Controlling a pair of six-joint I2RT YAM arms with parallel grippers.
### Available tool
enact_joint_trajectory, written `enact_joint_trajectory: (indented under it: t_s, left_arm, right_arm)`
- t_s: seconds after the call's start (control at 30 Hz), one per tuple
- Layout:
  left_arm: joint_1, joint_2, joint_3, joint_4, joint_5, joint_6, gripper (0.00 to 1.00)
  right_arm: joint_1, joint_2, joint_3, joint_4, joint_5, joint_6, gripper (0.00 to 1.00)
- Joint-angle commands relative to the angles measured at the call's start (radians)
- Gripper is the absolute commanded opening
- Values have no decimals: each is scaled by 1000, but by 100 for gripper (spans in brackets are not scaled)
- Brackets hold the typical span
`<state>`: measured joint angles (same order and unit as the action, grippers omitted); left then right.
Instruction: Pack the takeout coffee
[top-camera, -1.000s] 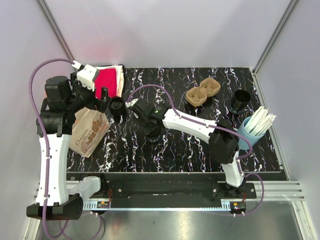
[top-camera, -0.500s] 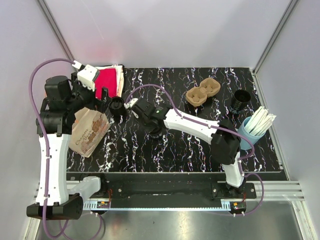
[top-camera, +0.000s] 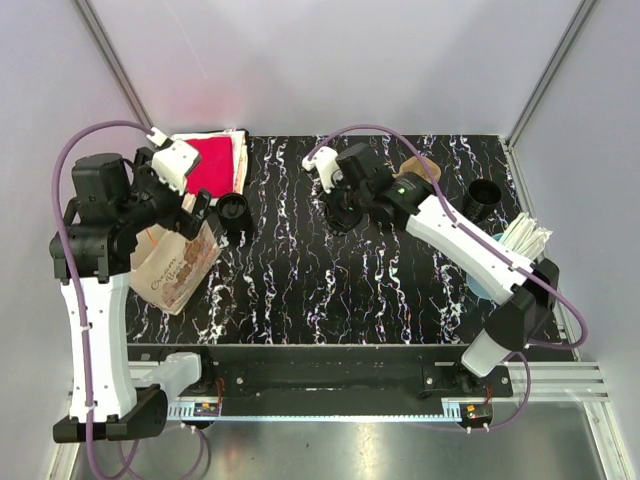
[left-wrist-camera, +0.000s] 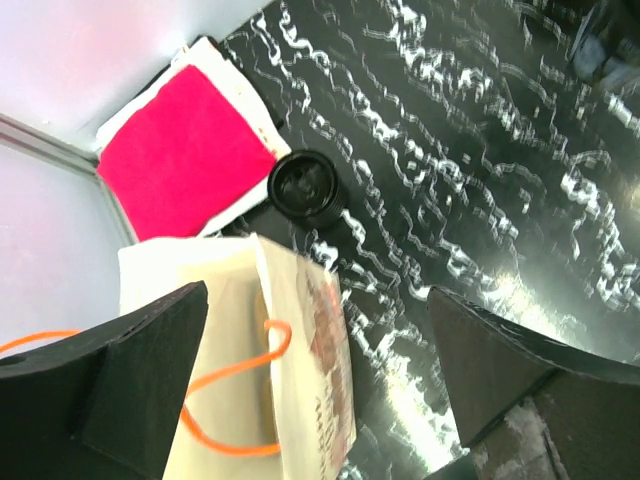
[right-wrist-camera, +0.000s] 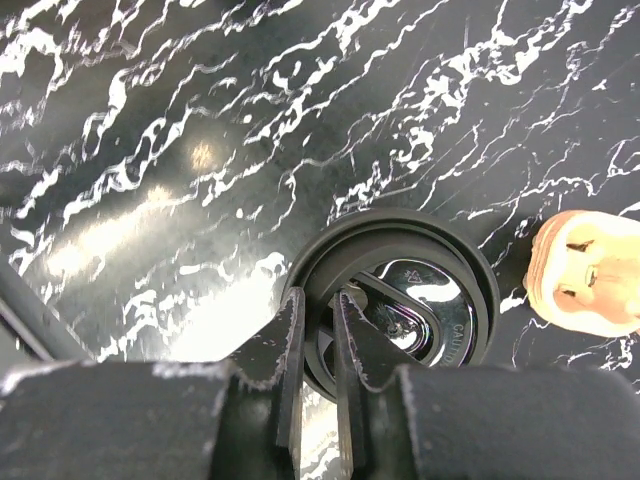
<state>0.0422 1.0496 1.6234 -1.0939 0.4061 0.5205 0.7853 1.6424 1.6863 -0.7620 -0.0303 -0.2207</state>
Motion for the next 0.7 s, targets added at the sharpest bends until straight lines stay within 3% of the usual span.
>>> enact_joint_trajectory:
  t_s: [0.0, 0.4, 0.53, 0.63, 0.67]
  left_arm:
    - [10, 33, 33, -81, -30, 140, 99]
    - [39, 153, -59, 34, -217, 188, 98]
    - [42, 179, -95, 55, -242, 197, 89]
    - [45, 185, -125, 68, -245, 204, 74]
    - [44, 185, -138, 69, -243, 207, 63]
  right_arm:
    - [-14, -65, -56, -43, -95, -72, 0]
    - [-104, -168, -120, -19, -171, -65, 0]
    - [-121, -187, -125, -7, -189, -57, 0]
    - [-133, -197, -120, -3, -197, -54, 0]
    - [-135, -202, -120, -5, -203, -52, 0]
